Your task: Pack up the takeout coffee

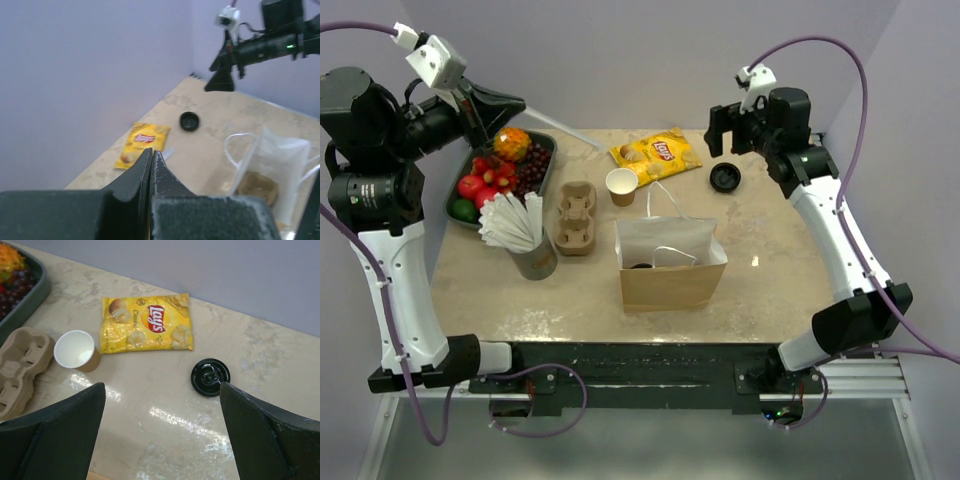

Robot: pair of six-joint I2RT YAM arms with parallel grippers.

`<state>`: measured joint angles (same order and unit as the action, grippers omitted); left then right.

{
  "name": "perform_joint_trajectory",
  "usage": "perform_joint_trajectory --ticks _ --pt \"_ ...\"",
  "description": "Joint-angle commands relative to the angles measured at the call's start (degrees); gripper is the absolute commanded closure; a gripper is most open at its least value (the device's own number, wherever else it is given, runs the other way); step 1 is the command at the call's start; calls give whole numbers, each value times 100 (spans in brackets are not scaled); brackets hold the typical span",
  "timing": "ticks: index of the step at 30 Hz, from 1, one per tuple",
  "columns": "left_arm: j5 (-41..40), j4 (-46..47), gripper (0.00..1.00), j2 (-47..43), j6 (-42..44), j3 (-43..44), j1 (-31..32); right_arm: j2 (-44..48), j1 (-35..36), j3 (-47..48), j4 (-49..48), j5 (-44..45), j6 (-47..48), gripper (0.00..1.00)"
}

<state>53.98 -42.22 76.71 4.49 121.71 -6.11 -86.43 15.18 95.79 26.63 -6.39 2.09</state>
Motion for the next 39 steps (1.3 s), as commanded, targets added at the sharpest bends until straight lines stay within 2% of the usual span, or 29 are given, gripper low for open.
perform_joint_trajectory --ticks 1,6,11,18,21,22,25,28,31,33,37,39 --pt "1123 873 100 46 -1274 -323 338 -22 -252 247 44 95 -332 1" --pt "1177 917 100 81 -1258 -718 1145 -67 -331 309 61 -54 -314 1" --pt "958 84 100 362 -476 -816 1788 -23 -358 300 96 -99 -288 1" --pt "378 -436 100 556 218 -894 2745 91 -410 168 79 -108 -279 1" --pt "201 -577 100 591 429 -1167 2965 100 -419 107 53 -169 -253 1" --pt "149 -603 78 600 508 -1202 3010 92 -419 107 79 -195 -244 1" --pt "-123 -569 43 757 483 -1062 3037 57 -437 194 140 -397 -235 1" --pt "-685 -551 27 1003 552 -492 3019 -40 -428 492 525 -714 239 1" --pt "-1274 -419 16 1249 536 123 2923 -84 -437 817 991 -820 495 1" --pt "-1547 -209 13 1434 422 449 2713 -84 -437 889 1124 -531 319 1" --pt "-1794 178 7 1645 -184 591 2054 39 -428 837 1318 741 -138 1" --pt "-2030 310 6 1760 -282 652 1677 135 -437 793 1310 1033 -165 1"
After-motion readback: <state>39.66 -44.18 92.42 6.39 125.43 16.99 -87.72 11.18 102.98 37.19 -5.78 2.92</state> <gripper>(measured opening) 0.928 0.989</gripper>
